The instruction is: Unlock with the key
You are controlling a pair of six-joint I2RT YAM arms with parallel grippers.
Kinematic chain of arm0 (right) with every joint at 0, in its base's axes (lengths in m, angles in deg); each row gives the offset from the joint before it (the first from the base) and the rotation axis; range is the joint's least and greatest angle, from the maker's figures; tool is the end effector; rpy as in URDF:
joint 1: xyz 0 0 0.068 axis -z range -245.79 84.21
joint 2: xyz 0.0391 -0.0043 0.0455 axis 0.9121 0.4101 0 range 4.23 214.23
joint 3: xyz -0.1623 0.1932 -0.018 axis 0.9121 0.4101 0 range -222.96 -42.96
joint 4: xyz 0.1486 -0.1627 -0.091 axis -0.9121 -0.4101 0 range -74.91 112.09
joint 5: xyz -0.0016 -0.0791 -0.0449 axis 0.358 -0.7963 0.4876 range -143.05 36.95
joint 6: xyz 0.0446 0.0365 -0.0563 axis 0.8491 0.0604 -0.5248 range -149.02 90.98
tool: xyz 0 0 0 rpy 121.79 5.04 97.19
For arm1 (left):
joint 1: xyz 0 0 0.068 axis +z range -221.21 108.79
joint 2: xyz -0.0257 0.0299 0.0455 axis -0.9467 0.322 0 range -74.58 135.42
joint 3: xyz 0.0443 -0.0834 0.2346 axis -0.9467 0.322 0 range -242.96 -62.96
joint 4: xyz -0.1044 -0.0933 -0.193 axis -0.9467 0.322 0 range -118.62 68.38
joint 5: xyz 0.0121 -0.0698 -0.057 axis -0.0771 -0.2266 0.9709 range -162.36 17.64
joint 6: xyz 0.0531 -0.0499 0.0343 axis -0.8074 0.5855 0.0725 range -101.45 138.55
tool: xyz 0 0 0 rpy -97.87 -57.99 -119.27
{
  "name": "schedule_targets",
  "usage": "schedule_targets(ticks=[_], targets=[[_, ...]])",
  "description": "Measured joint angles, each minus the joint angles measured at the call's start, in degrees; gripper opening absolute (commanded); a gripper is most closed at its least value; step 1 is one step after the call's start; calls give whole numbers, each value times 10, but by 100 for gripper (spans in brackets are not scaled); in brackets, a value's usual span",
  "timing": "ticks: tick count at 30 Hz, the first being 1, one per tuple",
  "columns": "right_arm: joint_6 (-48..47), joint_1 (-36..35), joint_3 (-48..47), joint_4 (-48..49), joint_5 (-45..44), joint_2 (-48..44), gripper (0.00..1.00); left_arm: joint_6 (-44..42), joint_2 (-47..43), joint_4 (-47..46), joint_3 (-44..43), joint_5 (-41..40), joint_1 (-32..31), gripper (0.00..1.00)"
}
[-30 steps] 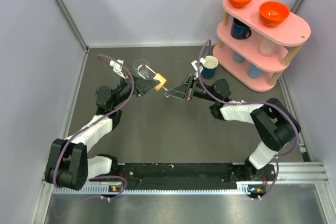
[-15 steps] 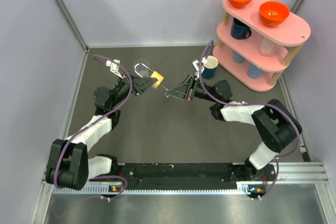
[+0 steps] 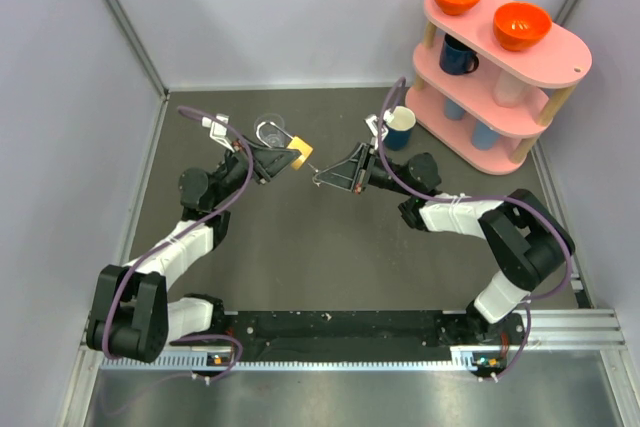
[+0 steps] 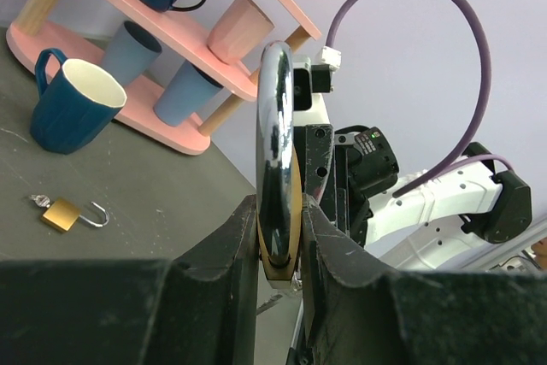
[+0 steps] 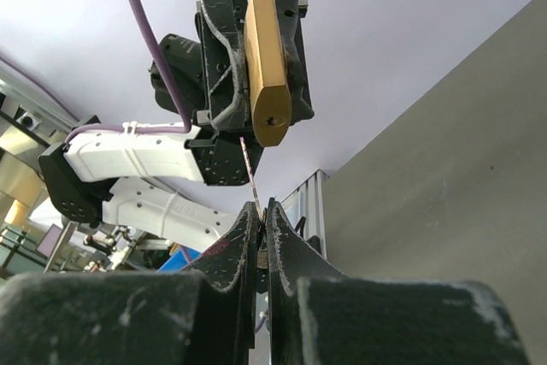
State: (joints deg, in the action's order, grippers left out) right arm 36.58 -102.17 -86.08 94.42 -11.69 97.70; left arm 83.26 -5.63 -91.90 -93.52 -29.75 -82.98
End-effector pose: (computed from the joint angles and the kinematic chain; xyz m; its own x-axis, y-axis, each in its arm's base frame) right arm 0.2452 0.2378 0.2724 -0.7302 0.3110 -0.6083 -0.6621 -0.1028 0.7423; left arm 0.2412 -0.0984 0.3036 -0.5032 -0.5750 -0.6452 0.6935 0.1769 -0.6985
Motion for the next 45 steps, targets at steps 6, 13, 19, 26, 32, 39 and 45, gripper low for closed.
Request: schedule_targets(ticks=[6, 13, 19, 26, 32, 39, 45], targets=[[-2, 0, 0, -11, -3, 0, 0, -2, 0, -8, 0, 3, -4, 0], [-6, 0, 0, -21, -4, 7, 0, -5, 0, -11, 0, 7, -6, 0], [-5, 0, -1, -21, -4, 7, 0, -19, 0, -11, 0, 12, -11, 0], [-5, 0, -1, -21, -4, 7, 0, -36, 0, -10, 3, 14, -14, 0], [-5, 0, -1, -21, -5, 7, 0, -47, 0, -10, 4, 14, -14, 0], [-6, 2, -1, -21, -7, 7, 0, -54, 0, -6, 5, 14, -14, 0], [-5, 2, -1, -21, -7, 7, 0, -57, 0, -6, 5, 14, -14, 0]])
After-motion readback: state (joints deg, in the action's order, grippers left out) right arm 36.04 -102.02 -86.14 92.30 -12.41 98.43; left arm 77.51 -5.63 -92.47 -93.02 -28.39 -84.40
